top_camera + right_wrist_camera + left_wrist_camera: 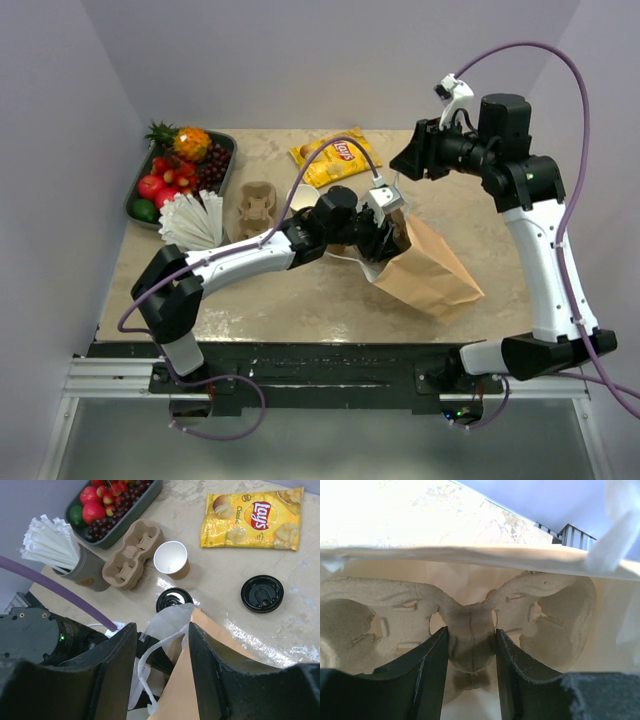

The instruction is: Pack the takeout coffee

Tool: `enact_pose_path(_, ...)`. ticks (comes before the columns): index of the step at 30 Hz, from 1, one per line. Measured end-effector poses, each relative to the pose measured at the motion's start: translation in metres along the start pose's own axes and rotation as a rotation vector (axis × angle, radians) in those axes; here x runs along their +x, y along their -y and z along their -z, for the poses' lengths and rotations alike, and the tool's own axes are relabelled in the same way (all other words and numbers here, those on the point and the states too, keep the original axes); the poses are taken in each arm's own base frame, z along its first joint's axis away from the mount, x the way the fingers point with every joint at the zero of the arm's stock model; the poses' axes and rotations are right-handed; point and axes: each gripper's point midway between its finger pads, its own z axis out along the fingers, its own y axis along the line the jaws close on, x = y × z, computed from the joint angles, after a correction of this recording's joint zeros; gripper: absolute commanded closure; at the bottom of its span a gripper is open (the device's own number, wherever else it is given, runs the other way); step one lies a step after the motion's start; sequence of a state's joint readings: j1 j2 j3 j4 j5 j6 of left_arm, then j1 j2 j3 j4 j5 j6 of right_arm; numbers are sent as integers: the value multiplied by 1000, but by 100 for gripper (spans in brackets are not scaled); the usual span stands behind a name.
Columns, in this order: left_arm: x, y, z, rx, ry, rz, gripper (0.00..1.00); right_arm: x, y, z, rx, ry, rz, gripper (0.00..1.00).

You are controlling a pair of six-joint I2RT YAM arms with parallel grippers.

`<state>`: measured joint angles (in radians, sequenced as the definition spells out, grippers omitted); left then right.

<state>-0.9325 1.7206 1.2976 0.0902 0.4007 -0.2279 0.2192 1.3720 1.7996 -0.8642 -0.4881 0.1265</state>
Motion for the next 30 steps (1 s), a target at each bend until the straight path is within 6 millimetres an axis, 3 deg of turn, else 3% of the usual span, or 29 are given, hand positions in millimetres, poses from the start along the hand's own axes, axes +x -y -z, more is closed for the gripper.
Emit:
enact_pose_path(8, 10, -8, -5, -27, -24, -3, 84, -2, -5, 10, 5, 18, -4, 51)
enact_pose_path(19, 10, -10, -5, -43, -30, -18, 84, 20, 5, 2, 32, -35, -44, 51)
enact_pose_path(21, 10, -9, -5, -42, -31, -19, 84, 22, 6, 2, 33, -38, -47, 60)
enact_pose_path(26, 10, -9, -6, -41, -31, -23, 84, 28, 8, -1, 35, -53, -67, 69)
enact_pose_path(29, 9, -8, -7, -41, -30, -28, 84, 31, 9, -3, 37, -61, -78, 100)
enact_pose_path(30, 9, -8, -7, -40, -30, -28, 84, 33, 10, -4, 38, -65, -78, 100)
